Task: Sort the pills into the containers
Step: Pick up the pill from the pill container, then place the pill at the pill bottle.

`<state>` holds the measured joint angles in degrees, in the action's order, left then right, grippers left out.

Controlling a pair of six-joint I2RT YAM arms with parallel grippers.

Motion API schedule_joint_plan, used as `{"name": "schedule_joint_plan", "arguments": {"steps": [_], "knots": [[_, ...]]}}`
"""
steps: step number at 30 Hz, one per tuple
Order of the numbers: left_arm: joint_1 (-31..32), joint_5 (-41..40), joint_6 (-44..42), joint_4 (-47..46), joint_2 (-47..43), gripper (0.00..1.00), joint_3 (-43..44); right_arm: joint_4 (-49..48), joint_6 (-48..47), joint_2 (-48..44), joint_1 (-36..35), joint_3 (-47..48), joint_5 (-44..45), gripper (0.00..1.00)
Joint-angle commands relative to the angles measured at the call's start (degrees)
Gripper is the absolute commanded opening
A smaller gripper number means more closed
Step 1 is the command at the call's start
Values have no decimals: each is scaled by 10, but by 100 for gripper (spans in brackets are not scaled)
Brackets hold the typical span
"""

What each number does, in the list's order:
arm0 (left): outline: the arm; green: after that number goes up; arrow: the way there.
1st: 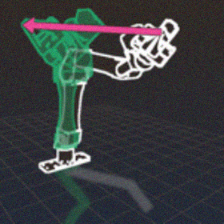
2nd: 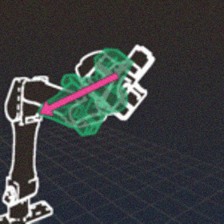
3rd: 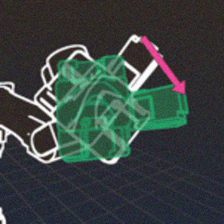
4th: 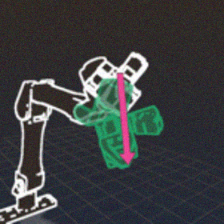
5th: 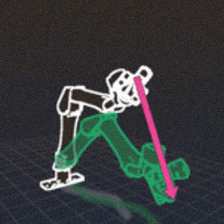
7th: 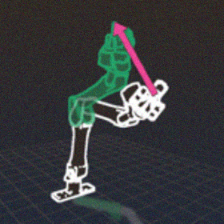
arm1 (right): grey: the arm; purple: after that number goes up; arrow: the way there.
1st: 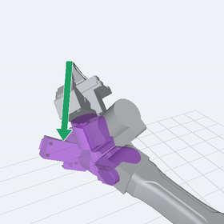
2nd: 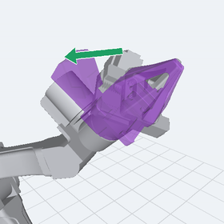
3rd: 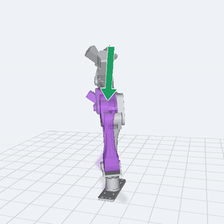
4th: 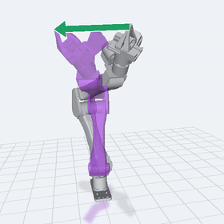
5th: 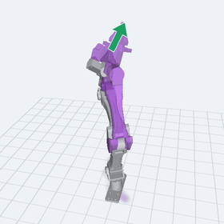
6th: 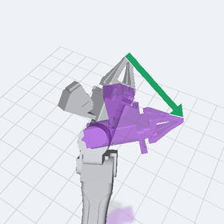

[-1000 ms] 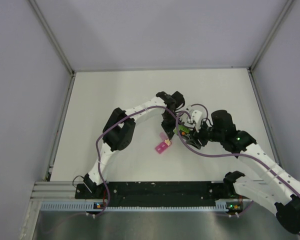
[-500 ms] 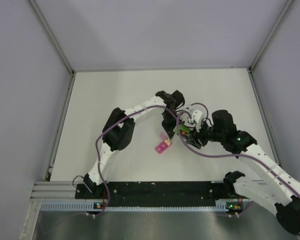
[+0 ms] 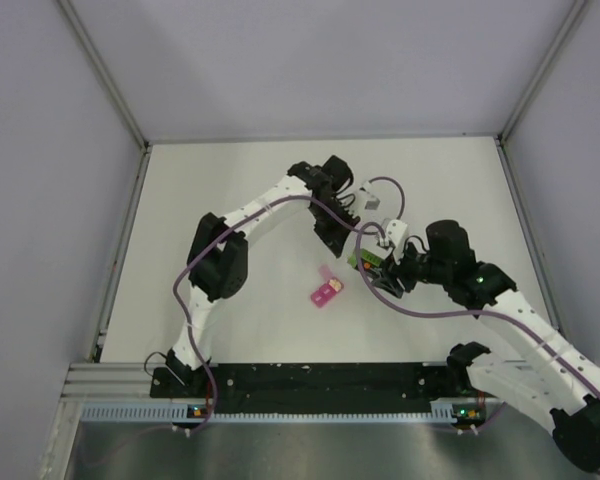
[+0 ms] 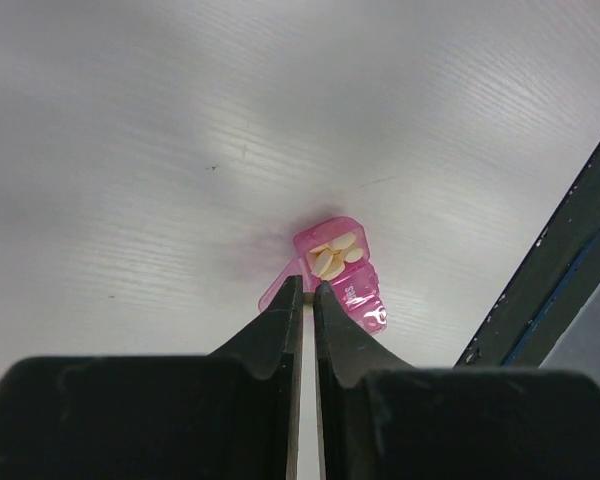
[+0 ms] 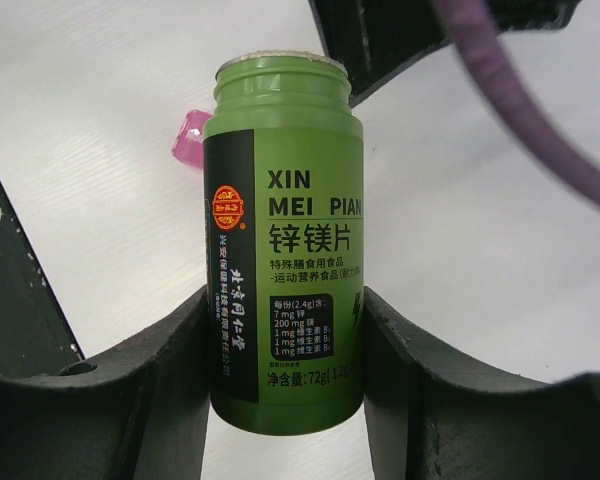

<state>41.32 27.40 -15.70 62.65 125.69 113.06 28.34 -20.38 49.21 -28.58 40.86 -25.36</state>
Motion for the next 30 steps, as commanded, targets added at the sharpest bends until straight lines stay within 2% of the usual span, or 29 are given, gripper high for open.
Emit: {"name": "schedule_joint_plan", "arguments": {"steps": [1, 14, 22, 30], "knots": [[-33, 38, 18, -3, -53, 1, 26, -22, -3, -13, 7, 15, -21, 0], [-99, 114, 73, -34, -144, 0, 19, -43, 2, 16, 7, 52, -30, 0], [-109, 182, 131, -78, -196, 0, 14, -77, 17, 68, 8, 107, -49, 0], [-121, 210, 215, -147, -240, 1, -5, -115, 56, 104, 15, 144, -70, 0]]}}
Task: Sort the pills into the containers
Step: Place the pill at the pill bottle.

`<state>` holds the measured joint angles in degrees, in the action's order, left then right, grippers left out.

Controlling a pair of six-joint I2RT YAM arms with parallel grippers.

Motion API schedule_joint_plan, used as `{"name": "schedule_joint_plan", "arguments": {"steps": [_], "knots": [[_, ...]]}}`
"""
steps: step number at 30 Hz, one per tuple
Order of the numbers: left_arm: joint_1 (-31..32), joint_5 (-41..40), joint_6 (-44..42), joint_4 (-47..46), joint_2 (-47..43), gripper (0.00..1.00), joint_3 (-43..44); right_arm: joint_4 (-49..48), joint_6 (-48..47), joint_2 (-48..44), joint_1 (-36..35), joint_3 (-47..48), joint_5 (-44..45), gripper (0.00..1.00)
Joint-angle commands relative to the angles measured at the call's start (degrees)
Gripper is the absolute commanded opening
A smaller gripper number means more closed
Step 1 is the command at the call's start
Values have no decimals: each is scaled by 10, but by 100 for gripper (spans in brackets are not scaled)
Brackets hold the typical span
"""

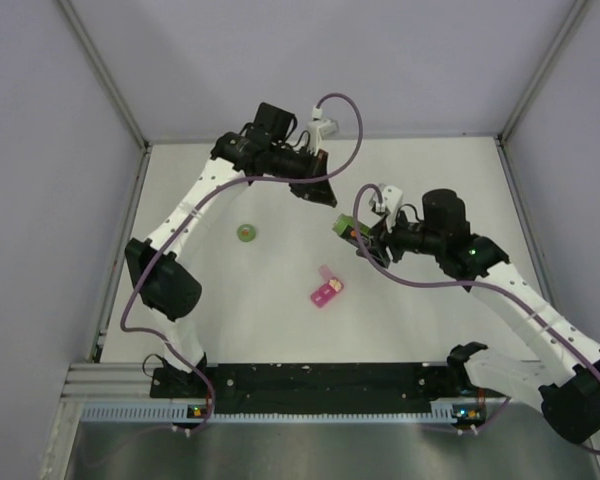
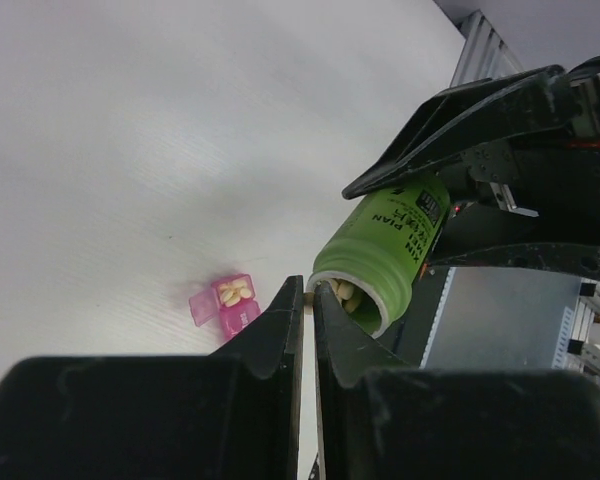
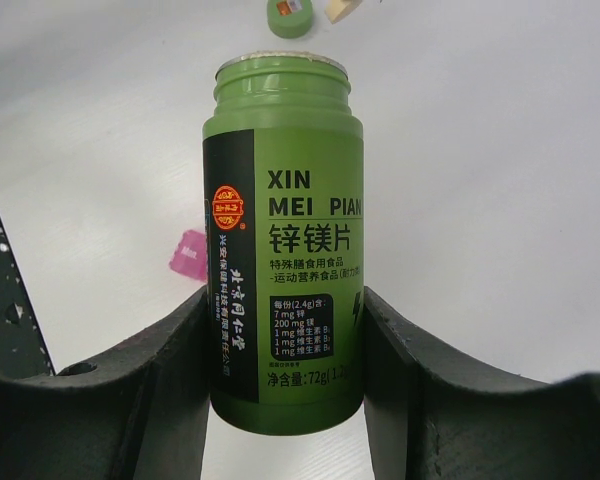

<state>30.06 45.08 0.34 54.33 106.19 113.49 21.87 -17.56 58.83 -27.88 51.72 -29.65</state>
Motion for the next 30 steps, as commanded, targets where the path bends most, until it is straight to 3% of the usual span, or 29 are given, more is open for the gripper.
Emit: {"name": "schedule_joint_plan", "arguments": {"steps": [1, 30], "knots": [[-8, 37, 62, -71, -49, 1, -14, -54, 33, 8, 9, 37, -28, 0], [-11, 67, 142, -166, -106, 1, -105, -82, 85, 10, 34, 55, -52, 0]]}}
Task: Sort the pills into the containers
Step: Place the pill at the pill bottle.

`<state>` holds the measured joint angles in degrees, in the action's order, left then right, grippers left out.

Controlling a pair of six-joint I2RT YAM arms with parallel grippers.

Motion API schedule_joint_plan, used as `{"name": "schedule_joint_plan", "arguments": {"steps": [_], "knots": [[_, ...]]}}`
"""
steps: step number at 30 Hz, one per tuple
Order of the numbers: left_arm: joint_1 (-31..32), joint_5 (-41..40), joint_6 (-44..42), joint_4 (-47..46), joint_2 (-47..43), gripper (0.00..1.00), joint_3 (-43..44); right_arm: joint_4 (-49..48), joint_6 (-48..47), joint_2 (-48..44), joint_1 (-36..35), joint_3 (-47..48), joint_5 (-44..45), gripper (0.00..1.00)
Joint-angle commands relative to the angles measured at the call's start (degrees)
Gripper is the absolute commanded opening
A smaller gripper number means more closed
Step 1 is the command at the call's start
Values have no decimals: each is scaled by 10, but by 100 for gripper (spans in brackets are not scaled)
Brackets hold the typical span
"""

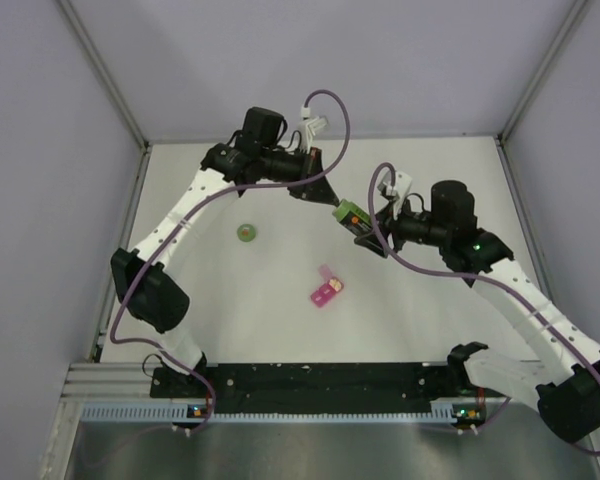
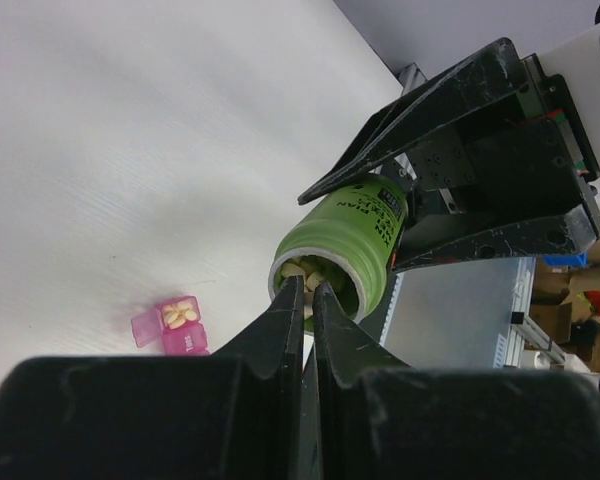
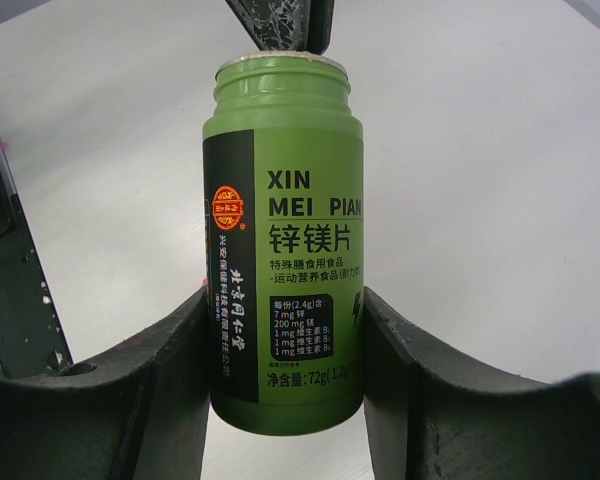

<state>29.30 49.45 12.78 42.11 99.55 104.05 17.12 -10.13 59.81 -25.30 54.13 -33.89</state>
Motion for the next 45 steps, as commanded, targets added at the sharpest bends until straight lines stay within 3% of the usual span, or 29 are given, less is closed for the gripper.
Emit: {"name": "schedule_joint_plan", "arguments": {"steps": [1, 14, 20, 31, 42, 45], "knots": [[-2, 25, 21, -48, -41, 1, -14, -36, 12, 1, 9, 30, -11, 0], [-2, 66, 60, -101, -48, 3, -54, -47, 27, 3, 14, 36, -29, 0], [0, 93, 77, -120, -44, 9, -62, -48, 28, 1, 15, 41, -36, 0], [-1, 100, 70, -123, -59, 37, -75, -48, 29, -6, 18, 50, -40, 0], [-6, 93, 43, -90, -71, 51, -46, -44, 25, -12, 20, 52, -42, 0], [-14, 94, 42, -86, -76, 59, -40, -43, 24, -15, 20, 51, -40, 0]]}}
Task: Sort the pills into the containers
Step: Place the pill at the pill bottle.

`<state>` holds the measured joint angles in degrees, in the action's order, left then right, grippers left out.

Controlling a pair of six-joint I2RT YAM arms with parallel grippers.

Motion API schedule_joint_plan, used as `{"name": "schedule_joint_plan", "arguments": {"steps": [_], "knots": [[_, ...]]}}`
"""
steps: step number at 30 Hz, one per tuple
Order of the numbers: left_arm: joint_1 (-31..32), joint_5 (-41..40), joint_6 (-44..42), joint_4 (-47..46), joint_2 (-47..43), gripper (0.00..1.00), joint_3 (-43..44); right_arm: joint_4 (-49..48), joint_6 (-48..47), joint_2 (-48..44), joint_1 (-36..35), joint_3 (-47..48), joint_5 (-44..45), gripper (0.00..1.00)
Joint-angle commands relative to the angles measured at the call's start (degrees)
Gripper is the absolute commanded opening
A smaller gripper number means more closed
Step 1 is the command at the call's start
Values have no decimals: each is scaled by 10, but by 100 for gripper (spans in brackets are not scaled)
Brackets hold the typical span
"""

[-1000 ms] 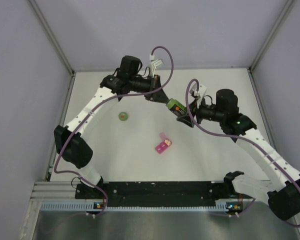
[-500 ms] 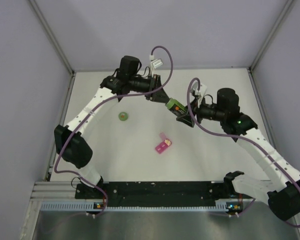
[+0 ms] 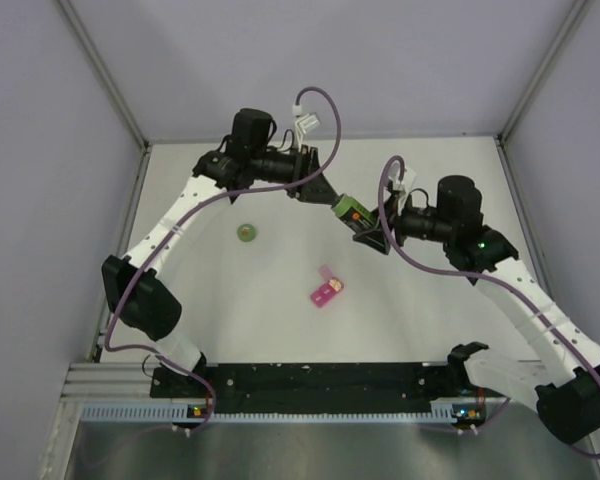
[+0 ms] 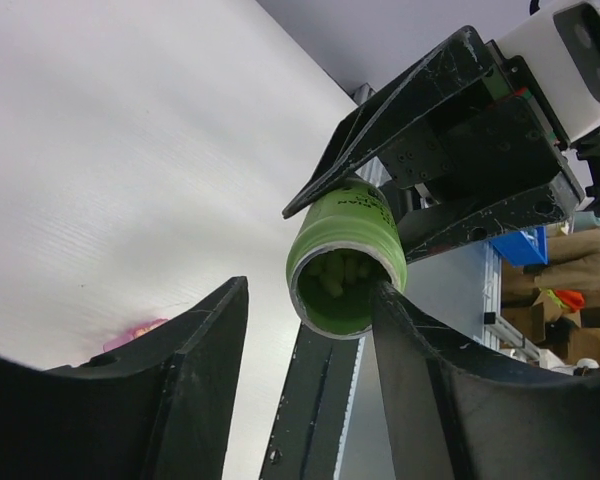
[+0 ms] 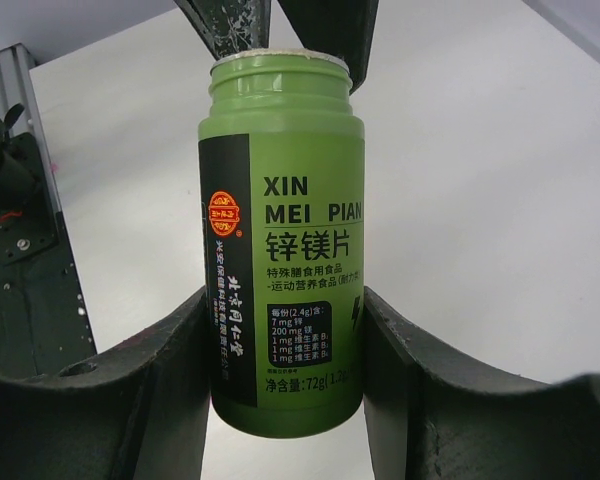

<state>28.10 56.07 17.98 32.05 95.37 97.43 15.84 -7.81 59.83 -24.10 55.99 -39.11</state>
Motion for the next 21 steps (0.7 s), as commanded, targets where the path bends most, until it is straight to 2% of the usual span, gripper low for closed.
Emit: {"name": "schedule_joint_plan", "arguments": {"steps": [1, 9, 21], "knots": [[-6, 28, -11, 15, -36, 61, 28, -31, 0, -15, 8, 33, 12, 0], [-32, 32, -13, 15, -55, 65, 23, -28, -3, -19, 8, 40, 14, 0], [-80, 17, -38, 16, -70, 66, 3, -40, 1, -38, 15, 96, 46, 0]]}}
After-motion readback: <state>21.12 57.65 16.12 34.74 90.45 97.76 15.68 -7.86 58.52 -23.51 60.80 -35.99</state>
